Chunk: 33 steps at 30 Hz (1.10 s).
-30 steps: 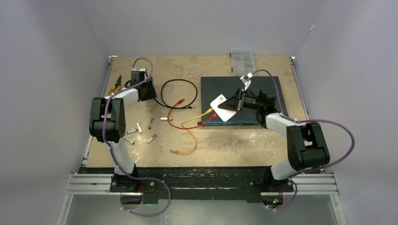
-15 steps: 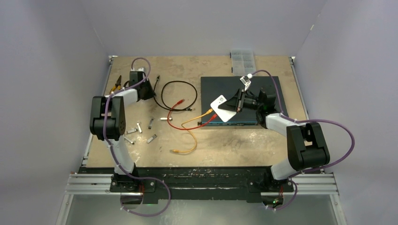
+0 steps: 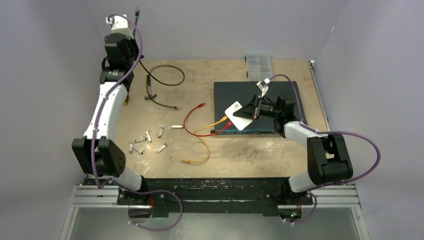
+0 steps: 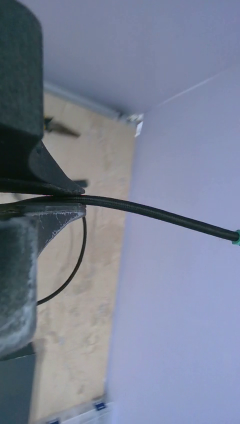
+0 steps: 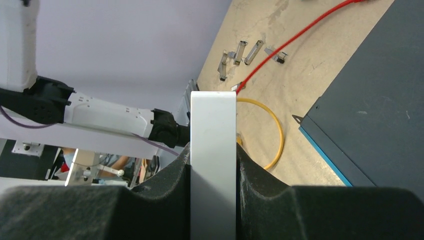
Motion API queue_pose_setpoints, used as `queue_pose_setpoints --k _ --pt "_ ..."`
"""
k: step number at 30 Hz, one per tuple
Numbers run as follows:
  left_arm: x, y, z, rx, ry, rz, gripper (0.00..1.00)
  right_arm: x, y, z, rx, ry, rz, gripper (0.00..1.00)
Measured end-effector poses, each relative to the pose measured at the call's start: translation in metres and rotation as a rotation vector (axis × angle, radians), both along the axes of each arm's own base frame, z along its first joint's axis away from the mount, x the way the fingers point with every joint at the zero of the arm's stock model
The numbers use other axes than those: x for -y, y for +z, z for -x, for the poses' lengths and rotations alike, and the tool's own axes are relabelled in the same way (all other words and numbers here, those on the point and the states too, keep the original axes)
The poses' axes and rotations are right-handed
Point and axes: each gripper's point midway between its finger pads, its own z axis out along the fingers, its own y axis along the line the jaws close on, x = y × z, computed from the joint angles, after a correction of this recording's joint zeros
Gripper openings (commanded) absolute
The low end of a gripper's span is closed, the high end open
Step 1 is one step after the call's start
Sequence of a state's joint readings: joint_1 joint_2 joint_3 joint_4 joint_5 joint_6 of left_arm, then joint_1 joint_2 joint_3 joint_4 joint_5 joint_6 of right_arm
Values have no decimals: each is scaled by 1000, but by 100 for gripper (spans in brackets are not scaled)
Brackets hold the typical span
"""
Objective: Insert the plug into the switch port
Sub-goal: Pick up the connector from the center of the board, then place the switch port at the center of the board.
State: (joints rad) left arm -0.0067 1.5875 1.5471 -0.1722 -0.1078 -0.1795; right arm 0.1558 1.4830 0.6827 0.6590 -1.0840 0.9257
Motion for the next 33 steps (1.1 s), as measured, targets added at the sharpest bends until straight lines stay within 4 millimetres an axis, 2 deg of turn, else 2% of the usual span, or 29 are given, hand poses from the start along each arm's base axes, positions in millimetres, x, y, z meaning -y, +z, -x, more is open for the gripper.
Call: queue_pose_setpoints --k 3,5,8,11,13,15,22,28,33 --pt "-8 61 14 113 27 -98 0 0 -2 0 -7 0 3 0" --pt "-6 85 26 152 44 -184 0 0 -3 0 -11 -1 6 0" --pt "21 106 46 174 31 -351 0 0 -3 -1 -10 -7 9 0" --pt "53 106 61 171 -21 -498 0 1 -4 -2 -13 -16 11 0" --pt "67 92 70 144 -44 -594 0 1 -5 -2 -15 -18 13 0" --pt "77 64 78 87 -64 -709 0 1 -6 -3 -21 -25 17 0" --pt "111 -64 102 -169 -237 -995 0 7 -8 -7 -23 -79 50 0" --pt "145 -104 128 -198 -349 -1092 0 18 -22 -14 -37 -144 103 0" --pt "173 -133 151 -207 -440 -1158 0 27 -46 -14 -81 -197 160 0"
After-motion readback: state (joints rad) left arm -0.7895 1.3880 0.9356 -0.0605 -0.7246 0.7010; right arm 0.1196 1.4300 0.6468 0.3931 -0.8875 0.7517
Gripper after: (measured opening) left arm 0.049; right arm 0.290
